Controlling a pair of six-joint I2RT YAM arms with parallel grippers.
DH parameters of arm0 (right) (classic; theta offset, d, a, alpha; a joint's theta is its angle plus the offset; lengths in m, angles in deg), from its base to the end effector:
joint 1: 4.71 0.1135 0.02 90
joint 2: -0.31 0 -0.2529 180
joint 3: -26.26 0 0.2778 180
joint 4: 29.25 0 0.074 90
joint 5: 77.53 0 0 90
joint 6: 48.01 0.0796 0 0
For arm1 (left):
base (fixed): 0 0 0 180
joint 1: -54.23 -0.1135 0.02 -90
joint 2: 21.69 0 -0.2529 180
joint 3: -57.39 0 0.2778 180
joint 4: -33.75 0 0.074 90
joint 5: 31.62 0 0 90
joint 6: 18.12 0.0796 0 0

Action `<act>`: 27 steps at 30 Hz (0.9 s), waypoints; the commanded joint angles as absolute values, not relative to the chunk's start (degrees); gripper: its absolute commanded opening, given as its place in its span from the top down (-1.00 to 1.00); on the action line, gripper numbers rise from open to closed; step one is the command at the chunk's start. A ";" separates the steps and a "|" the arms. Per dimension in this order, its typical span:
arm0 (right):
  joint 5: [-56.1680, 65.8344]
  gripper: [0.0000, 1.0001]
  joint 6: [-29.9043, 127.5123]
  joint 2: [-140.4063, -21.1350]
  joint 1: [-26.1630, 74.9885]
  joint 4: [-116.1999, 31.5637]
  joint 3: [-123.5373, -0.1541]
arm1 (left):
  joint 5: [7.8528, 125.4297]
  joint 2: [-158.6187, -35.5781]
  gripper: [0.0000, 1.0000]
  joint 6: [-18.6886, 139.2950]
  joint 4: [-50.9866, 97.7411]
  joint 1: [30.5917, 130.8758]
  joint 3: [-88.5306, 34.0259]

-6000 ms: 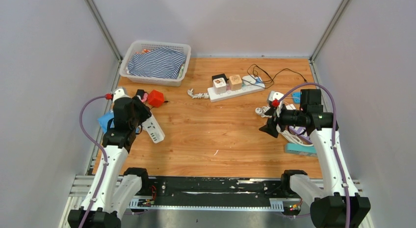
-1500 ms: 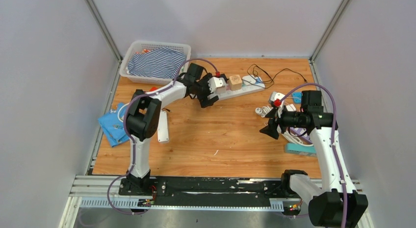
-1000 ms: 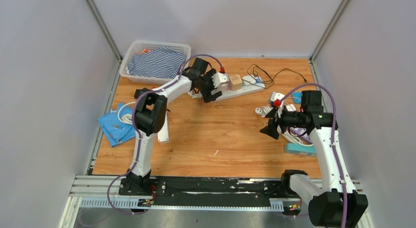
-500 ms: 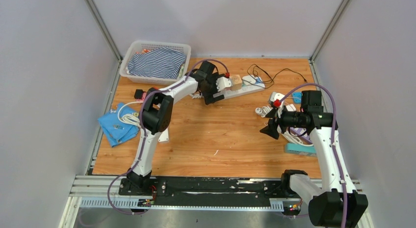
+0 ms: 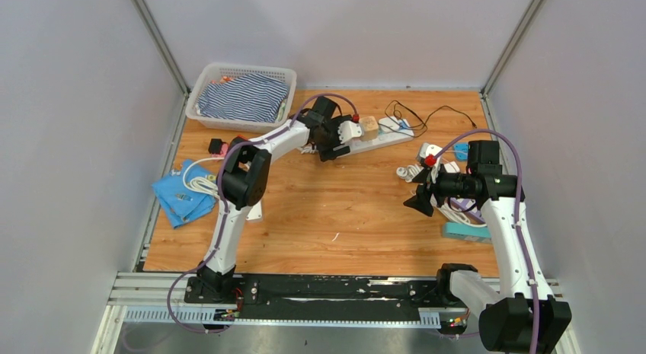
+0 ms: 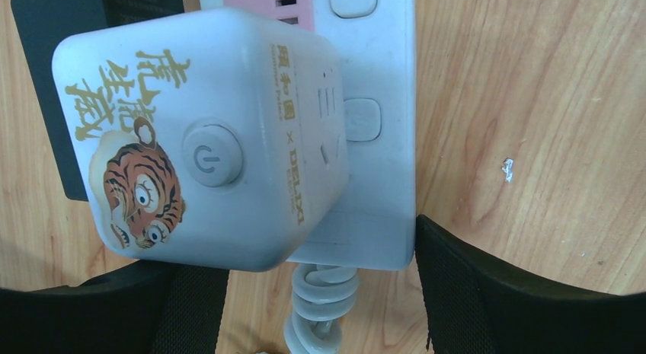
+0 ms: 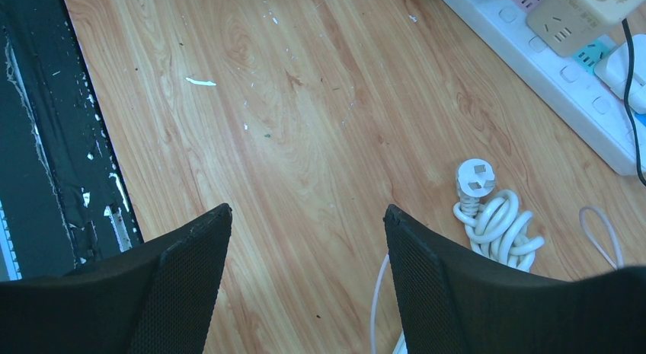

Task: Pull the plug off the socket
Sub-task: Move the socket to the center of the board.

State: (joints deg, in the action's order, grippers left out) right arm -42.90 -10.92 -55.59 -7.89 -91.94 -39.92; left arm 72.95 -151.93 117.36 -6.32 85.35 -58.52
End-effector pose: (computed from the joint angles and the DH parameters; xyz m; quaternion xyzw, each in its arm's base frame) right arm 0.2276 0.0530 0.2780 -0.4883 0.6976 0.2541 0.4586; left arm 0.4523 -0.2965 0.1150 0.6158 0.7172 -0.0819 0.3159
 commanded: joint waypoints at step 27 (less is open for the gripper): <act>-45.19 -0.52 -12.42 -54.20 -8.76 -94.15 -39.38 | 59.36 -112.40 0.65 94.65 6.68 101.49 -4.94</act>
State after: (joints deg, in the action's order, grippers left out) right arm -43.29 -11.64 -54.91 -7.89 -92.42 -39.92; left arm 62.70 -116.96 97.07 6.07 96.34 -9.76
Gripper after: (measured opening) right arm 0.760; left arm 0.773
